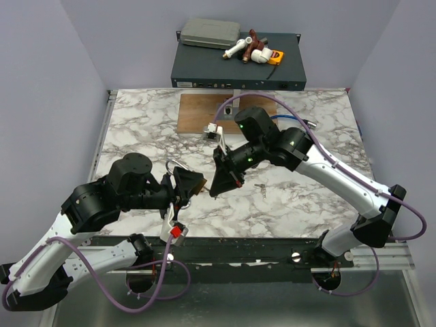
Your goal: Unlock with the key
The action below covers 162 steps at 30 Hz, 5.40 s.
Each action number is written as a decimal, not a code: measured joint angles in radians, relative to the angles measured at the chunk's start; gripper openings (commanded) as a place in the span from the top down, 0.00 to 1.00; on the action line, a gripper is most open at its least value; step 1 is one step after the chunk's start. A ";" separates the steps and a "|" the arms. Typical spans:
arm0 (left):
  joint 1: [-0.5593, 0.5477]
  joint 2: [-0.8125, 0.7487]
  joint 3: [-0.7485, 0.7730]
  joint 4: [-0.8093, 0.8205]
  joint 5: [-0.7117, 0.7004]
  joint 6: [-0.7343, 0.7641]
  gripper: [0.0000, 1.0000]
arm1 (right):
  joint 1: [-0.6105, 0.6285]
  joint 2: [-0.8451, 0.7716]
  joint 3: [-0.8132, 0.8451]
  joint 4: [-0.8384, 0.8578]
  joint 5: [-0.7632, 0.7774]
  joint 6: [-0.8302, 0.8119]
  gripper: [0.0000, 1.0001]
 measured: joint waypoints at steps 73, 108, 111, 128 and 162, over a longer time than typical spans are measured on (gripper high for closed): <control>-0.074 0.006 -0.052 -0.035 -0.084 -0.027 1.00 | 0.028 0.022 -0.013 0.020 0.043 0.019 0.99; -0.085 -0.026 -0.097 0.193 -0.247 -0.461 1.00 | 0.013 -0.105 -0.135 0.269 0.193 0.140 0.99; -0.085 -0.025 -0.098 0.212 -0.246 -0.485 1.00 | 0.013 -0.127 -0.154 0.293 0.203 0.151 0.99; -0.085 -0.047 -0.138 0.281 -0.244 -0.496 1.00 | 0.011 -0.140 -0.157 0.298 0.220 0.169 0.99; -0.085 -0.077 -0.283 0.490 -0.375 -0.647 1.00 | 0.016 -0.066 -0.071 0.250 0.321 0.214 0.55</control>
